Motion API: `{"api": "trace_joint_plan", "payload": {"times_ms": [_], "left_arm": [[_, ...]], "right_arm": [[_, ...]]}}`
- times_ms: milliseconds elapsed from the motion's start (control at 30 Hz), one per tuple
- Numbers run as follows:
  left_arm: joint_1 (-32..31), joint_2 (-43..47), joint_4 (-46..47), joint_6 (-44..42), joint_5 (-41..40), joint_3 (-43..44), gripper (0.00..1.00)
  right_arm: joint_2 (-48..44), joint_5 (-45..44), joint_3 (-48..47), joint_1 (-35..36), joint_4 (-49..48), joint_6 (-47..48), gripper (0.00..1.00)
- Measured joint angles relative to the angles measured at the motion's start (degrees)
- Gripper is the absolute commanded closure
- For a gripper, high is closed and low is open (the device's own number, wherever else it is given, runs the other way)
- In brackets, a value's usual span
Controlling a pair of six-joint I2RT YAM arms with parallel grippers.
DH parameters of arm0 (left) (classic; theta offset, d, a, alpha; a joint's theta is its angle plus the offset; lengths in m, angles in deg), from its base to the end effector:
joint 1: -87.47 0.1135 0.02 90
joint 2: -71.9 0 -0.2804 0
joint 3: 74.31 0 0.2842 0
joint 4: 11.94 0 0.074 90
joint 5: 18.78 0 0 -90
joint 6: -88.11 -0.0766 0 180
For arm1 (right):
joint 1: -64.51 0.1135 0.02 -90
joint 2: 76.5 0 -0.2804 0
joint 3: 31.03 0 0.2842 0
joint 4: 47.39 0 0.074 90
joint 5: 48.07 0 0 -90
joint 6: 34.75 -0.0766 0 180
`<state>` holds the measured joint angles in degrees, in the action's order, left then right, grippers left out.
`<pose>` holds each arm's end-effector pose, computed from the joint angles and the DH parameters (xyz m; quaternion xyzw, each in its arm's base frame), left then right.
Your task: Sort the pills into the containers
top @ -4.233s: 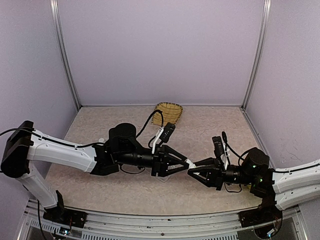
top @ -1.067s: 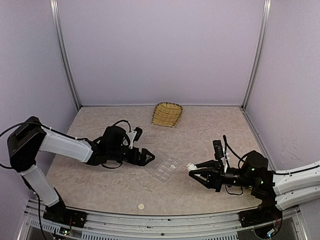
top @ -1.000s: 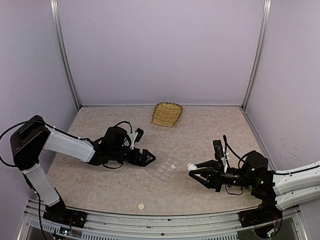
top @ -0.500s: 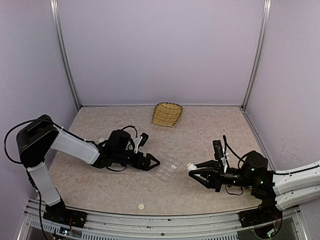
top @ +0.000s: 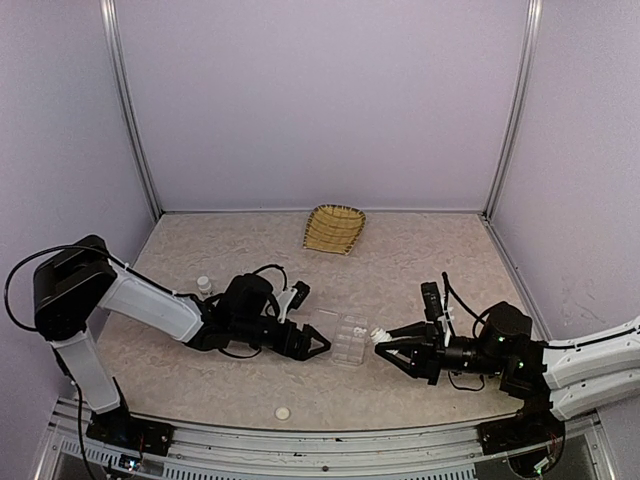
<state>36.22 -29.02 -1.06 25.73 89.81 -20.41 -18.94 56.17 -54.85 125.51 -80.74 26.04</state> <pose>0.2221 -0.3157 0.0944 0.2518 0.8462 -0.3951 0.2537 0.1067 0.2314 0.1913 -0.2768 0.6532 0.5574 0.4312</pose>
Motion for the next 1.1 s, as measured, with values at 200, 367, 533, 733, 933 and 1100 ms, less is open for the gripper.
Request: {"api": "trace_joint_plan", "payload": {"times_ms": [200,367,533,733,933,1100], "left_arm": [[-1.4,1.7,0.2,0.7,-0.5,-0.6,0.01],[-0.3,5.7,0.0,0.6,-1.0,-1.1,0.01],[2.7,10.8,-1.0,-0.9,-0.9,-0.9,0.01],[5.6,13.8,-3.2,-3.8,-0.4,0.6,0.01],[7.6,16.4,-3.8,-6.9,0.6,0.6,0.01],[8.2,17.5,-2.8,-8.4,1.4,-0.3,0.01]], "right_arm": [[1.4,0.0,-0.7,0.0,0.1,0.3,0.84],[1.9,0.0,-1.2,0.0,0.1,0.7,0.84],[1.9,0.0,-1.2,-0.2,0.1,1.1,0.84],[2.6,0.0,-1.2,-0.4,-0.3,1.5,0.85],[4.5,0.0,-1.0,-1.4,-2.4,2.8,0.85],[6.3,0.4,0.5,-3.0,-5.6,3.5,0.84]]}}
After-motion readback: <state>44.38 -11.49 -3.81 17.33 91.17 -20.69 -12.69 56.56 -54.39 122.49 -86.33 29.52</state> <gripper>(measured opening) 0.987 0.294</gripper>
